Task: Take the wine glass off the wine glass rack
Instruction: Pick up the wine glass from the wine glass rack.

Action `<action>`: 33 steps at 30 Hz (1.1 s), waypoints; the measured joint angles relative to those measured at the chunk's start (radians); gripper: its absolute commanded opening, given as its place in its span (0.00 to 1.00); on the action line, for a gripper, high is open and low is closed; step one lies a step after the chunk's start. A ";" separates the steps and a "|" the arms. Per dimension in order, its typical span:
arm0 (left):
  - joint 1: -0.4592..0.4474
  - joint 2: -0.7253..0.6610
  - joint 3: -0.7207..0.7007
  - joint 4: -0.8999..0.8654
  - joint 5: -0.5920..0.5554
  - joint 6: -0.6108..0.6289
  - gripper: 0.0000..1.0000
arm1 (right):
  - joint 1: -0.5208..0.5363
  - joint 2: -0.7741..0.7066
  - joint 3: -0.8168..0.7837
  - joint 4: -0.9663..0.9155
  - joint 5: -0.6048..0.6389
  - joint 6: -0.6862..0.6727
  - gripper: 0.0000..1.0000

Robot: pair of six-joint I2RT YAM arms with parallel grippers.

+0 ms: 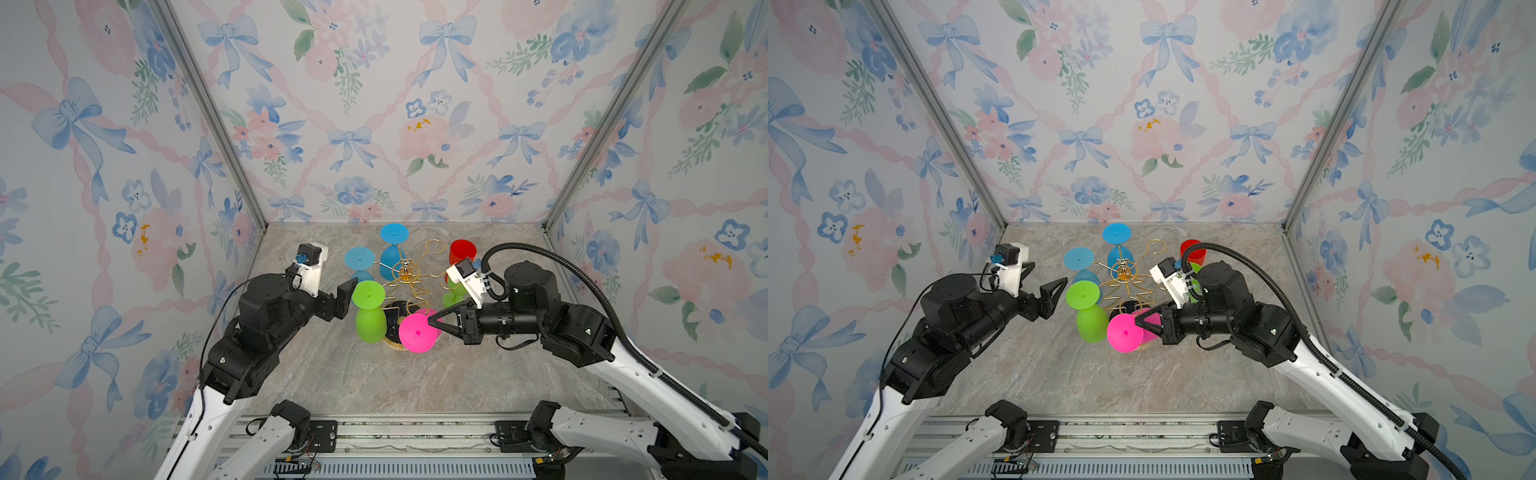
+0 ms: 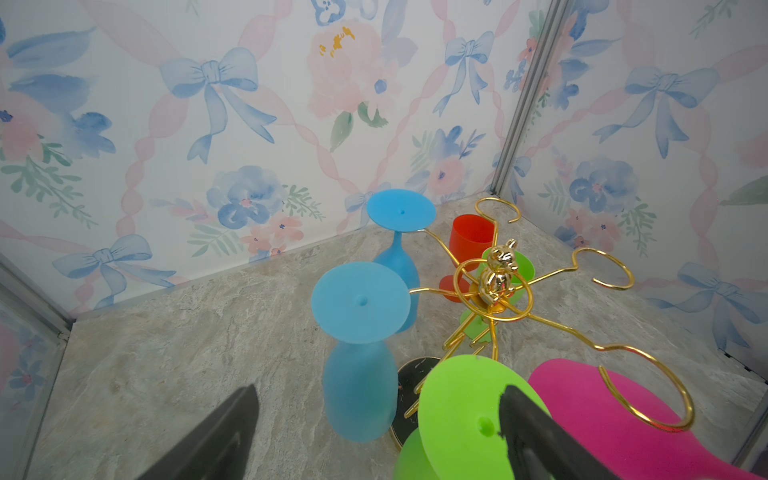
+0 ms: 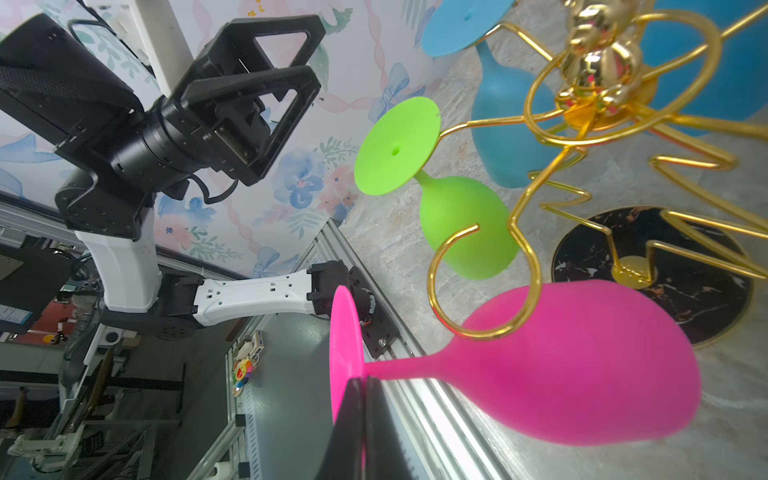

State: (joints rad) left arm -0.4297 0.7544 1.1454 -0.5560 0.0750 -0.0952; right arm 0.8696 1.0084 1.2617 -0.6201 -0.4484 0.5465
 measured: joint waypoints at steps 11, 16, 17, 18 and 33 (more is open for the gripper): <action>0.000 0.058 0.097 0.000 0.208 -0.076 0.90 | 0.002 -0.179 0.000 -0.200 0.225 -0.115 0.00; 0.000 0.071 0.114 0.008 0.299 -0.126 0.87 | 0.001 -0.259 0.000 -0.233 0.316 -0.154 0.00; 0.000 0.072 0.115 0.011 0.317 -0.139 0.87 | 0.001 -0.271 0.001 -0.239 0.334 -0.162 0.00; -0.002 0.072 0.115 0.017 0.335 -0.153 0.86 | 0.001 -0.282 0.003 -0.243 0.349 -0.167 0.00; -0.381 0.153 0.102 0.236 0.366 -0.266 0.84 | 0.001 -0.298 0.089 -0.200 0.412 -0.267 0.00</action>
State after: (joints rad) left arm -0.8104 0.9070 1.2476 -0.3202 0.4412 -0.3611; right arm 0.8707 0.7105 1.3506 -0.8200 -0.0364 0.2790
